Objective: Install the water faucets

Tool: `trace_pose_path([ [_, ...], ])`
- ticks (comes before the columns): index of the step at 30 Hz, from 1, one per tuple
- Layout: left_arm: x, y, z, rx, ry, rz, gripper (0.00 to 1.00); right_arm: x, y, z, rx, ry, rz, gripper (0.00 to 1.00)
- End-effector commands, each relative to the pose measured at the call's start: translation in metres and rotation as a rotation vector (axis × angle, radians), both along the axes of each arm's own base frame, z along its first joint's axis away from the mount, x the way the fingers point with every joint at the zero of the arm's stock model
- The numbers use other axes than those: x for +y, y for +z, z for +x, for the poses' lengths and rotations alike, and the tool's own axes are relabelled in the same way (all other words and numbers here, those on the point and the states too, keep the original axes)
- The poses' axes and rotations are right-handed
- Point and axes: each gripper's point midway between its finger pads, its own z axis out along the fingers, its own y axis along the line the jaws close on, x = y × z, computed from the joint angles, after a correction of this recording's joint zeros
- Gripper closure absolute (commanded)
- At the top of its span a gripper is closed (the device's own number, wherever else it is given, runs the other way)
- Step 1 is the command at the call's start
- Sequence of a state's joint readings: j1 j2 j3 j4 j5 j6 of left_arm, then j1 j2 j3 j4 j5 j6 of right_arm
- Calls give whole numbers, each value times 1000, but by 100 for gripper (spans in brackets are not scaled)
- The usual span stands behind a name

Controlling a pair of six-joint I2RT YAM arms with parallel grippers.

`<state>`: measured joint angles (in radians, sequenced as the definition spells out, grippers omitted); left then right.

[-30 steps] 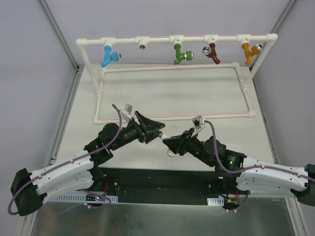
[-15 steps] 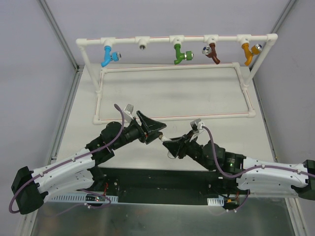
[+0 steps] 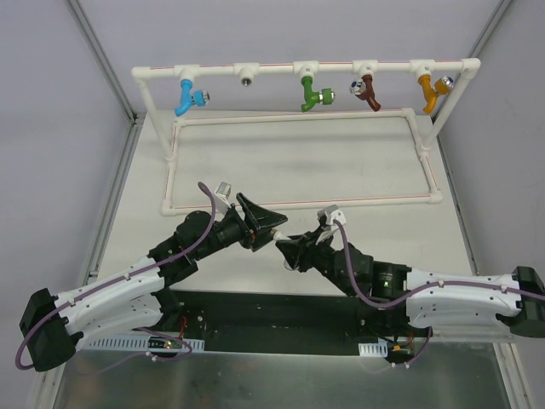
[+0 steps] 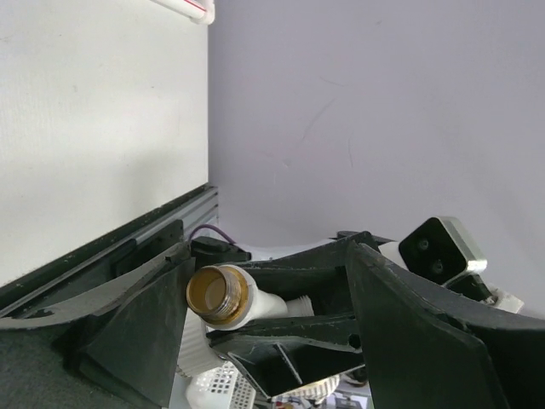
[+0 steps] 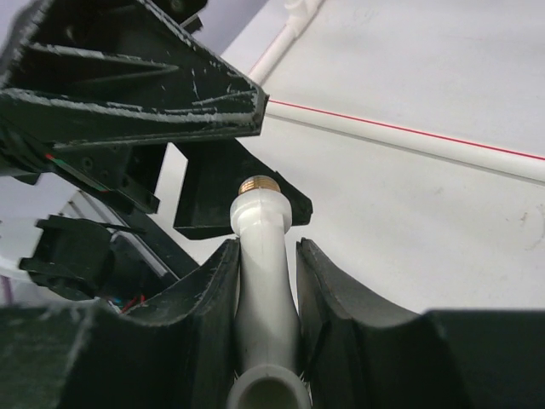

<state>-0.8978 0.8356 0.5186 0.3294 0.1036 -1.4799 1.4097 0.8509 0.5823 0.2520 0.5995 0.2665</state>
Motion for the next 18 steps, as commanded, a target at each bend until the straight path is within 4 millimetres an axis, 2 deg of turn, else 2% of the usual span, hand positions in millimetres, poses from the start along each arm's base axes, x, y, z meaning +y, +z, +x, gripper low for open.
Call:
trace_pose_path([
  [1, 0, 29, -4, -16, -6, -69, 27, 6, 7, 6, -38, -56, -6, 100],
  [8, 3, 32, -3, -24, 6, -79, 27, 10, -17, -6, -35, -52, -75, 100],
  [16, 2, 38, -2, -36, 5, -84, 27, 11, -35, -12, -9, -47, -103, 100],
  [18, 2, 37, -2, -38, 8, -79, 27, 10, -33, -13, -8, -51, -94, 100],
])
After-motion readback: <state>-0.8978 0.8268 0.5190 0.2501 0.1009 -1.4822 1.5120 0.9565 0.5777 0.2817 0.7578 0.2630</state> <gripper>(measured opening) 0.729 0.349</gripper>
